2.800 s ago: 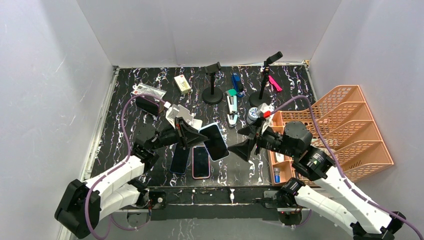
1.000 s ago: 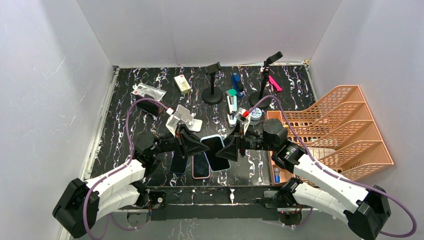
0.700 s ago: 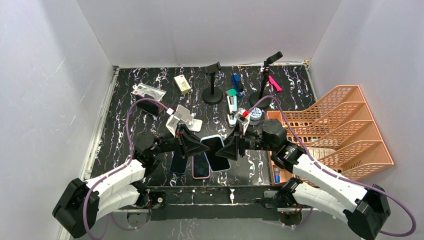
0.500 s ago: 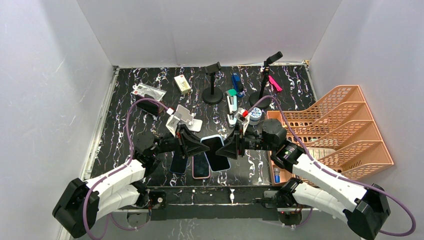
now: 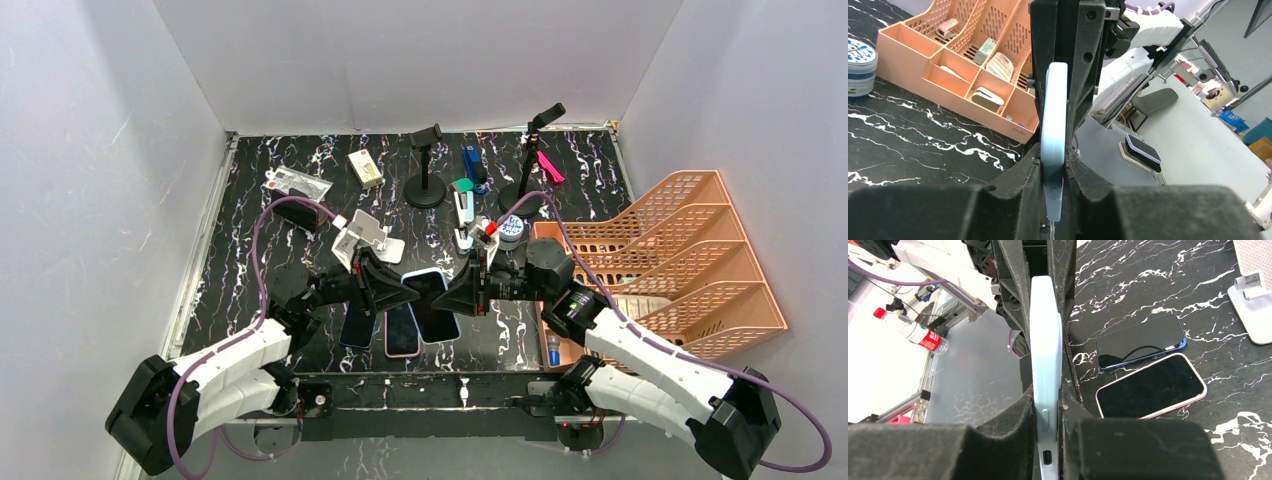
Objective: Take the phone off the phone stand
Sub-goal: Move the phone to the center of the board.
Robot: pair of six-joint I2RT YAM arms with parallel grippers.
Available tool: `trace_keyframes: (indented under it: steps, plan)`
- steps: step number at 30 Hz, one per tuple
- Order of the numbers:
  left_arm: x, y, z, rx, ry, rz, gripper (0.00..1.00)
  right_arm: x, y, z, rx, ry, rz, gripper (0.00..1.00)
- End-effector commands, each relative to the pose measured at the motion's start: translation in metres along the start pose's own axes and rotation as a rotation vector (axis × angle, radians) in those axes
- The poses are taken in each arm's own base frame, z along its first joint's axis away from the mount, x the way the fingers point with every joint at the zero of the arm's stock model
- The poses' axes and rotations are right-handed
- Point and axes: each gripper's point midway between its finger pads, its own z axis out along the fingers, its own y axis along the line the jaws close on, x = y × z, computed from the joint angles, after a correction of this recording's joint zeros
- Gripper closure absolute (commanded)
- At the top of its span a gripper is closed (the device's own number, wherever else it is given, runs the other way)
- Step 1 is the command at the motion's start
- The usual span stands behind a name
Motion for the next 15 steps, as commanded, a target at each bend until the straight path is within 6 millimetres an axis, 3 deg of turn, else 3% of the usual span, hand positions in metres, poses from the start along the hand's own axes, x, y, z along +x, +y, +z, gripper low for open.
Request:
trace_keyframes:
  steps: [1,4,10,11,15]
  plan:
    - [-0.019,-0.016,0.003,0.057,-0.067,0.089,0.71,-0.020,0.004,-0.001,0.005,-0.089,-0.035,1.00]
    - [-0.018,-0.014,0.003,0.052,-0.066,0.086,0.57,-0.026,0.004,-0.005,0.024,-0.129,-0.044,1.00]
    - [-0.024,-0.009,0.000,0.012,-0.114,0.116,0.38,-0.037,0.002,-0.015,0.082,-0.209,-0.050,1.00]
    - [-0.025,-0.007,-0.001,0.000,-0.127,0.129,0.27,-0.039,0.000,-0.017,0.101,-0.224,-0.050,1.00]
    - [-0.033,0.008,-0.009,-0.099,-0.189,0.188,0.21,-0.047,-0.016,-0.031,0.231,-0.302,-0.036,1.00]
